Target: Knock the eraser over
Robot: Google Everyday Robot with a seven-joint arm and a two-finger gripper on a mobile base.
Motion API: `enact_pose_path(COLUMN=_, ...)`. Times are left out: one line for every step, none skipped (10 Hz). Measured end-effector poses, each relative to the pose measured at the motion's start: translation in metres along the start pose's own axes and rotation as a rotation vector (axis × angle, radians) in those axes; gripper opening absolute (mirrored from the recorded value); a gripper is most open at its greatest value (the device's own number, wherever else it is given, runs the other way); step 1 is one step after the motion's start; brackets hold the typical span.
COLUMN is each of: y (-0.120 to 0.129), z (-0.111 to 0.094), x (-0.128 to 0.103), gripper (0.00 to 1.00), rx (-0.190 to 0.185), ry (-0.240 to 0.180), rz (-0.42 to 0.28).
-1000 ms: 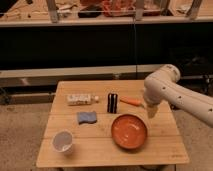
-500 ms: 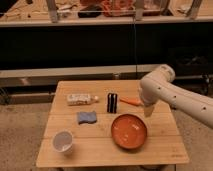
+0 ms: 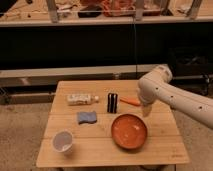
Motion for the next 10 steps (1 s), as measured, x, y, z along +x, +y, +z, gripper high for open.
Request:
enact_pose_path(y=-0.001, z=0.003, x=-0.001, gripper=0.80, rx=-0.002, ry=-0.001, rz=0.000)
enact_pose_path(y=-0.004, z=0.005, x=-0.003, gripper=0.80, rx=-0.001, ry=-0.004, rz=-0.002)
enact_pose_path(y=-0.005, z=0.007, x=-0.004, gripper=0.80, rx=-0.001, ry=-0.005, rz=-0.002)
enact_pose_path(y=-0.006, z=0.009, x=-0.004, gripper=0.80, rx=-0.003, ry=-0.005, rz=-0.001)
enact_pose_path(y=-0.007, z=0.011, x=-0.003, gripper=0.80, rx=-0.004, ry=-0.005, rz=0.003)
enact_pose_path(y=-0.007, z=0.013, x=-0.002, gripper=0.80, rx=-0.006, ry=-0.005, rz=0.004)
enact_pose_path(y=-0.009, z=0.015, x=-0.003, gripper=0.80, rx=-0.007, ry=-0.006, rz=0.003)
enact_pose_path(y=-0.011, z=0.018, x=-0.004, gripper=0.80, rx=-0.008, ry=-0.007, rz=0.003)
enact_pose_path(y=-0.013, z=0.020, x=-0.006, gripper=0.80, rx=-0.010, ry=-0.008, rz=0.001)
enact_pose_path(y=-0.014, z=0.021, x=-0.007, gripper=0.80, rx=-0.010, ry=-0.010, rz=0.001)
